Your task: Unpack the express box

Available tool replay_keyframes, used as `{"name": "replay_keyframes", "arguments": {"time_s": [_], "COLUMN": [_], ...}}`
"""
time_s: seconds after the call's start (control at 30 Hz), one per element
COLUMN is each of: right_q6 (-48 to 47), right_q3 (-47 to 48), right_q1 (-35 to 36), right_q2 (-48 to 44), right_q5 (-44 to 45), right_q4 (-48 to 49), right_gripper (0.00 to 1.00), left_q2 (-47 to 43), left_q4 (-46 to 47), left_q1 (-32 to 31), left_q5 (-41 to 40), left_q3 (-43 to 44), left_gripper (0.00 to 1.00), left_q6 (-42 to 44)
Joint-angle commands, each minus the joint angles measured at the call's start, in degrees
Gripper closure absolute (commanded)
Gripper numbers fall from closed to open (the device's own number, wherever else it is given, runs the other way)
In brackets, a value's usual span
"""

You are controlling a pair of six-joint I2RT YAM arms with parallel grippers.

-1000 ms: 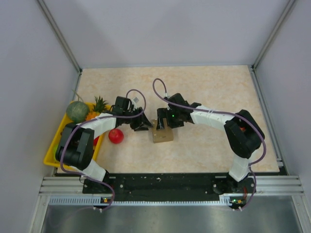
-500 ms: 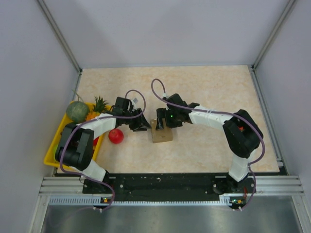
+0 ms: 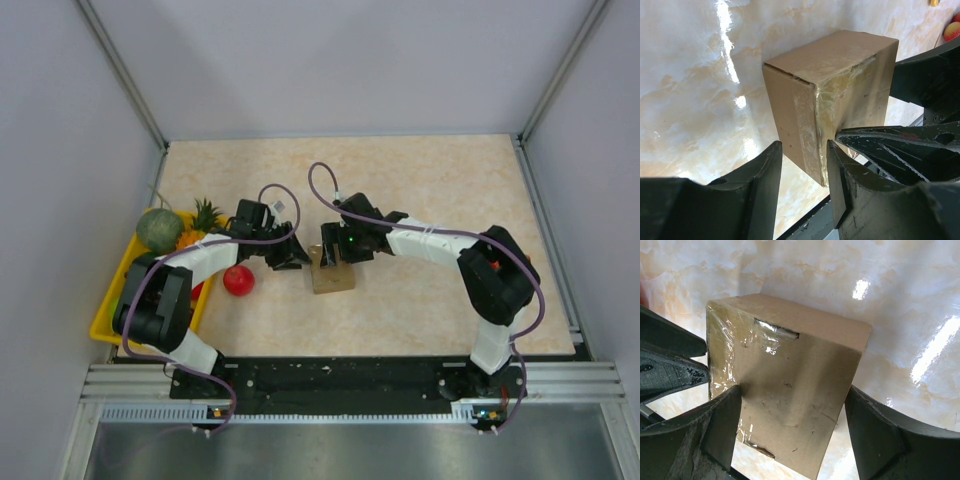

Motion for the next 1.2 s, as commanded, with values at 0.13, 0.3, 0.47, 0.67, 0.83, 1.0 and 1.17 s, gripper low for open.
{"name": "replay_keyframes", "arguments": {"time_s": [0.13, 0.3, 0.47, 0.67, 0.83, 1.0, 1.17], "right_q6": [-2.10, -1.66, -0.78, -0.08, -0.16, 0.01, 0.01], "right_q3": [-0.48, -0.39, -0.57, -0.74, -0.48, -0.13, 0.40], "right_q1": [0.74, 0.65, 0.65, 0.65, 0.74, 0.66, 0.65], "right_q2": [3.95, 3.86, 3.60, 2.89, 2.63, 2.54, 2.54], "right_q5": [9.20, 9.81, 10.43, 10.43, 10.43, 10.17, 9.90], "right_q4": [-5.30, -5.74, -6.27, -6.36, -6.53, -6.53, -6.62], "right_gripper": [0.25, 0.25, 0.25, 0.25, 0.25, 0.25, 0.25], "left_q2": [0.22, 0.48, 0.40, 0.31, 0.13, -1.10, -2.41], "left_q4": [0.39, -4.18, -8.22, -9.10, -10.24, -10.60, -5.25], "left_q1": [0.03, 0.03, 0.03, 0.03, 0.11, 0.11, 0.03], "left_q5": [1.39, -2.13, -6.25, -8.72, -10.47, -10.84, -2.23], "left_q3": [0.02, 0.64, 1.16, 1.34, 2.04, 2.22, 1.61], "left_gripper": [0.59, 0.71, 0.74, 0.74, 0.75, 0.75, 0.66], "left_q6": [2.35, 5.16, 8.76, 8.77, 8.68, 8.33, 6.14]}}
